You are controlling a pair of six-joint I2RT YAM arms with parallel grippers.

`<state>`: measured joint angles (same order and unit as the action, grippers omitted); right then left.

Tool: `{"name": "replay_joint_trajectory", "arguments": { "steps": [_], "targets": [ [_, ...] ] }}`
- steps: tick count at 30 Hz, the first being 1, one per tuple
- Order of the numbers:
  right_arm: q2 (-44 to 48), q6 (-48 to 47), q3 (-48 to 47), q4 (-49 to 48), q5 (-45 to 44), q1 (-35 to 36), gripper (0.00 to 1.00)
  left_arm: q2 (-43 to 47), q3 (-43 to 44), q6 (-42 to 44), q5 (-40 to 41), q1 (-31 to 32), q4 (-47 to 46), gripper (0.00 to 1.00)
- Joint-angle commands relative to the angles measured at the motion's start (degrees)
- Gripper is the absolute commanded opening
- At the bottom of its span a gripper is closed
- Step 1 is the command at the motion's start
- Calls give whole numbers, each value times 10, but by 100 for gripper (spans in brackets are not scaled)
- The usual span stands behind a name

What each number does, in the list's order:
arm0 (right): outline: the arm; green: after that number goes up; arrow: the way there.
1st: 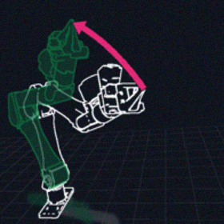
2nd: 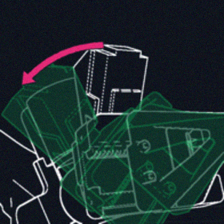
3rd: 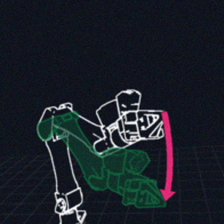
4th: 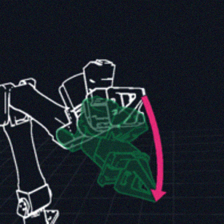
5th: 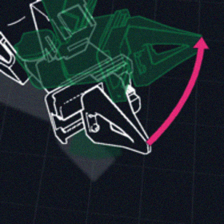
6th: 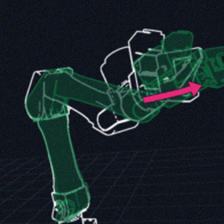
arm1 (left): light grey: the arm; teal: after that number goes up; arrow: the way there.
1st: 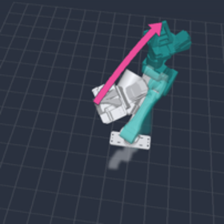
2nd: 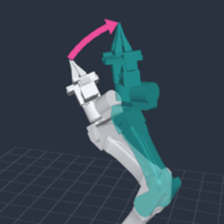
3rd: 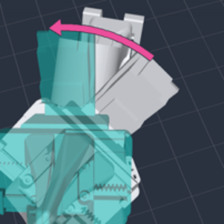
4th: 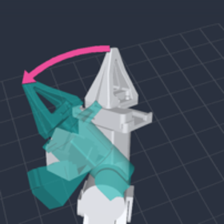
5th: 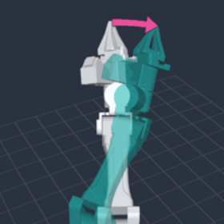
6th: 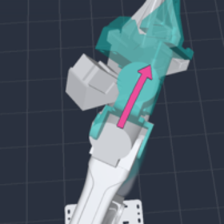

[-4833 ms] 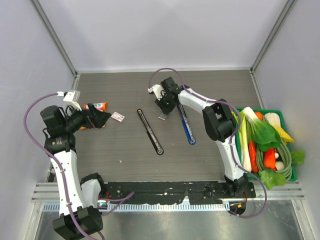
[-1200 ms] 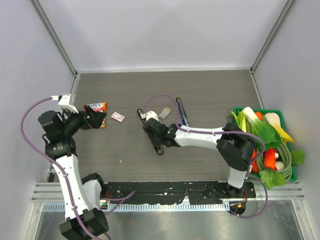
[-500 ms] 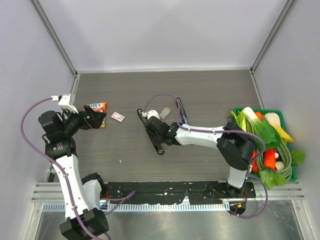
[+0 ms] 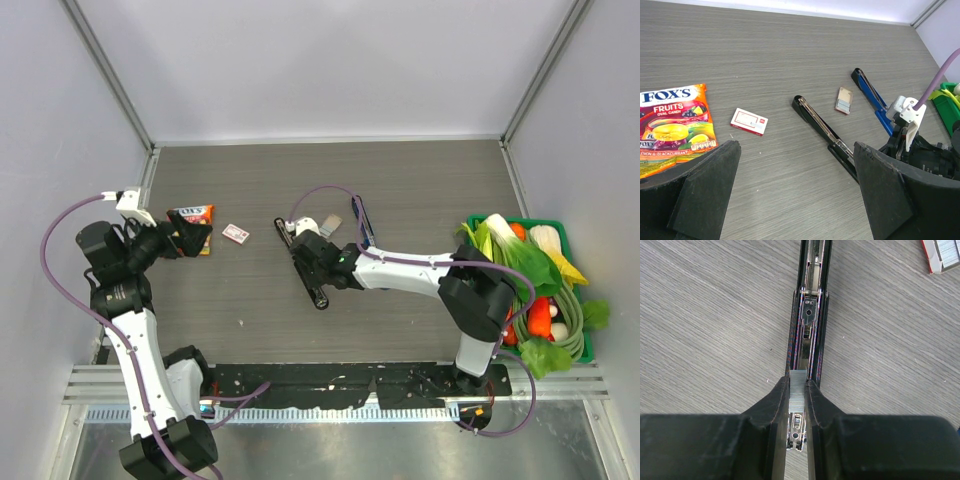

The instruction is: Load the staples into the stapler

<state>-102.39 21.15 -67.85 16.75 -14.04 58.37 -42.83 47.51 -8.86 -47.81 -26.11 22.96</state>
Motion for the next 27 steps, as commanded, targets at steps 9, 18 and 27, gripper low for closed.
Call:
{"name": "replay_joint_trajectory", "arguments": {
  "steps": [9, 18, 27],
  "targets": [
    [27, -5, 20, -31, -12, -2, 9, 10, 0, -6, -11, -10, -25, 100],
    [24, -8, 19, -31, -12, -2, 8, 8, 0, -5, -12, -10, -25, 100],
    [21, -14, 24, -38, -17, -1, 8, 10, 0, -5, -13, -9, -25, 100]
  ]
}}
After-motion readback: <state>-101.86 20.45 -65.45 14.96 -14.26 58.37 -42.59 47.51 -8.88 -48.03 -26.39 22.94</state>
